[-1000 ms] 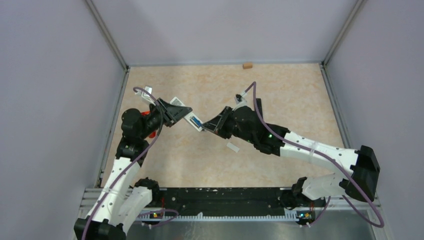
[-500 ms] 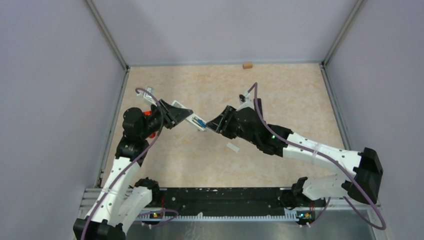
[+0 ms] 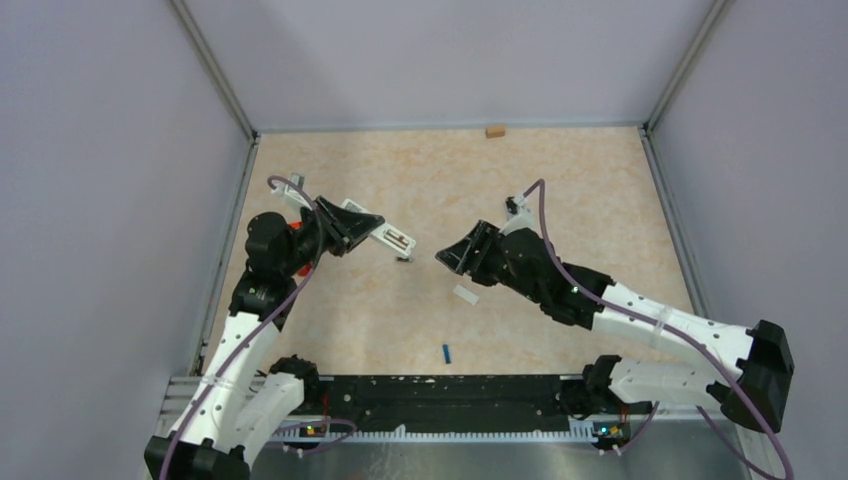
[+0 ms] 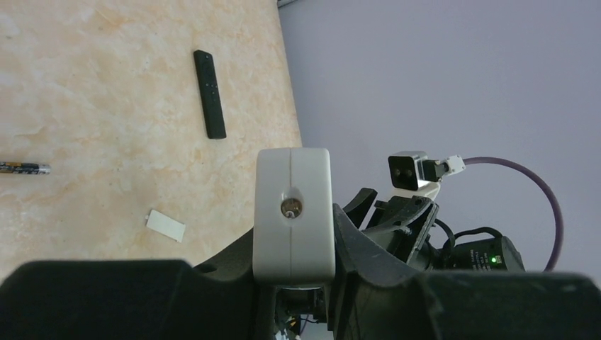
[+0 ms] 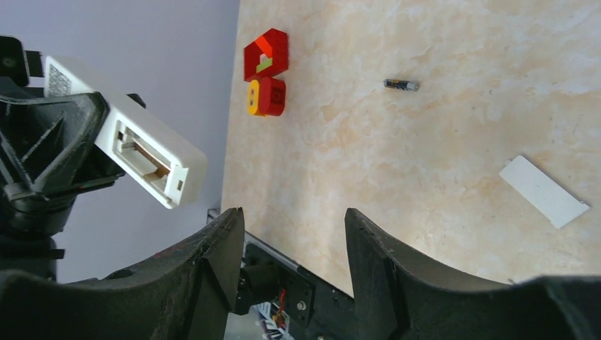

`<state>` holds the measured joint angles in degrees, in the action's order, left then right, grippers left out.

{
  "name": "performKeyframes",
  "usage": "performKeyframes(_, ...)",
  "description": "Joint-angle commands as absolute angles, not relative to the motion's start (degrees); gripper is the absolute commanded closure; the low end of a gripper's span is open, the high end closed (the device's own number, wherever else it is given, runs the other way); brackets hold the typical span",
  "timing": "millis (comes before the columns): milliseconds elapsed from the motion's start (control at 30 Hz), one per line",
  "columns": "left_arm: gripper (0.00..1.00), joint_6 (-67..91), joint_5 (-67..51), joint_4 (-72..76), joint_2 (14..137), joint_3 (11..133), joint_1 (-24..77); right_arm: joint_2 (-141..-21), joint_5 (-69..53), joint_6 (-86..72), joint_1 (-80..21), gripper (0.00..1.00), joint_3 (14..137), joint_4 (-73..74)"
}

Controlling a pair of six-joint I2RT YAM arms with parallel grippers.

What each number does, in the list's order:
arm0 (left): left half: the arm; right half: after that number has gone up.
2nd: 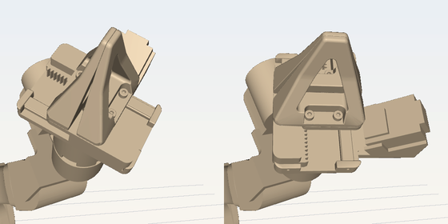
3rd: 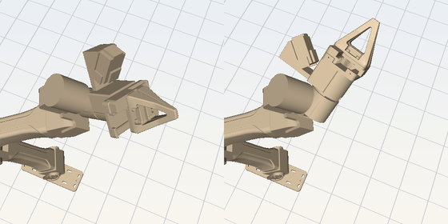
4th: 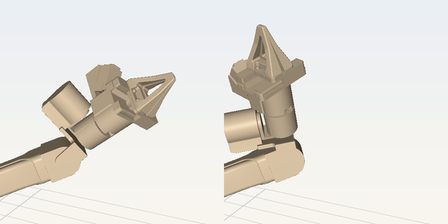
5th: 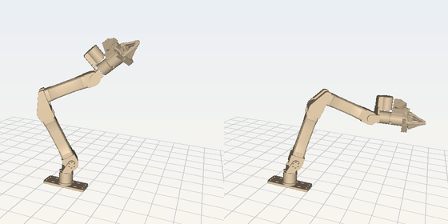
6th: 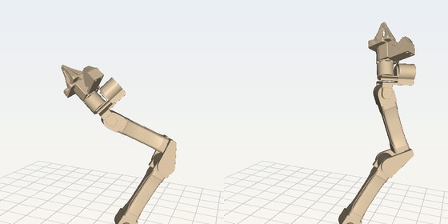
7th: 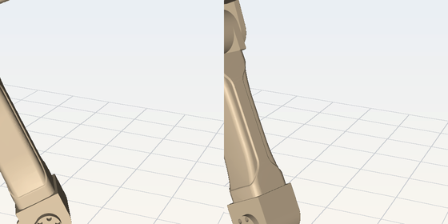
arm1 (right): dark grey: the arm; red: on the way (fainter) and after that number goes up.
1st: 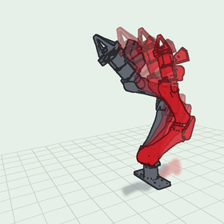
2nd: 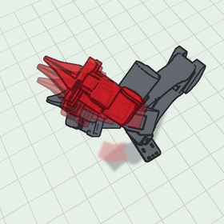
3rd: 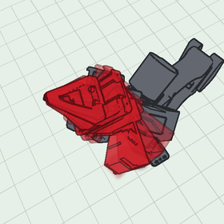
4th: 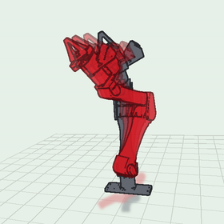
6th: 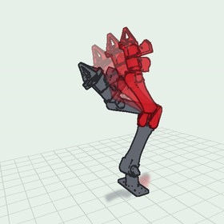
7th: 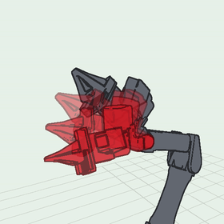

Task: Load the batteries into the remote control
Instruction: Pick up the battery from the center of the board.

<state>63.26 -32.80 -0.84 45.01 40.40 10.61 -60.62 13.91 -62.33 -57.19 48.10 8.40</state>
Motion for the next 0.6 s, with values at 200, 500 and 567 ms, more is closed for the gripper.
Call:
performKeyframes(200,1.00,54.0,-18.3,-11.0,43.9,39.7,10.5,-68.5,9.5,-45.8,-56.0,0.47,49.4,24.6)
performKeyframes(500,1.00,51.6,-7.2,-16.2,41.4,37.7,10.4,-85.5,5.3,-39.2,-66.8,0.52,52.7,27.3)
performKeyframes(567,1.00,50.9,-4.9,-17.7,40.4,37.7,10.4,-89.4,6.6,-39.9,-68.6,0.52,55.0,29.3)
